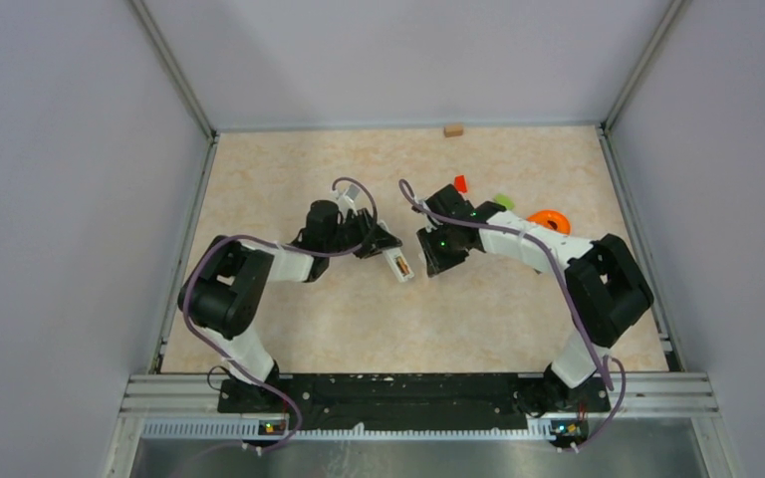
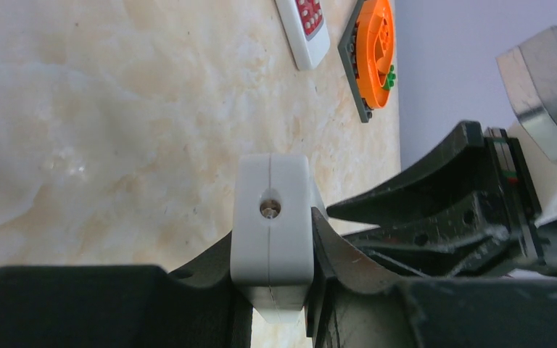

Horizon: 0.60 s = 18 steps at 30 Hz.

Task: Load the batteries into the remote control
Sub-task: Load the battery cover into the remote control.

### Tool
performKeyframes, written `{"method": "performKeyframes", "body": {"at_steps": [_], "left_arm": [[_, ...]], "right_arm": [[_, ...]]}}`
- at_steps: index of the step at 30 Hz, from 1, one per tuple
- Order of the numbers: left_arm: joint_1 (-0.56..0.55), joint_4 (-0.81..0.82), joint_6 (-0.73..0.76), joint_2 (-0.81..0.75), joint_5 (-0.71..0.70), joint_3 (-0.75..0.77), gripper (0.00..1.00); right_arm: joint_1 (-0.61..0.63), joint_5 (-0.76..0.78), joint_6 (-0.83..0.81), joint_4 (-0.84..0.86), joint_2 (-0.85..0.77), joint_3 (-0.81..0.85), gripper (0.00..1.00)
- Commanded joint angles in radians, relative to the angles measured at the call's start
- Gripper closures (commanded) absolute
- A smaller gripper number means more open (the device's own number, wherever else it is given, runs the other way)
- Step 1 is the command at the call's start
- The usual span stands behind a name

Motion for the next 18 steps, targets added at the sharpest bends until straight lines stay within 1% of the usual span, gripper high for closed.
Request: {"method": "performKeyframes", "body": {"at_steps": [1,9,18], "left_arm": [[-0.028,0.057,0.007,0.06,-0.01,0.075,1.0],[-0.059,0.06,-0.019,0.133,-0.03,0.122,1.0],[-0.063,0.114,-0.078,0.165,-0.016,0.111,1.0]], "right_arm": [[0.026,-0.038,-0.012,0.047,-0.055,-0.003,0.78],[0.042,-0.062,0.014,0.063,-0.061,0.009,0.78],[0.062,-0.075,0.032,0.1,-0.028,0.002,0.78]]}}
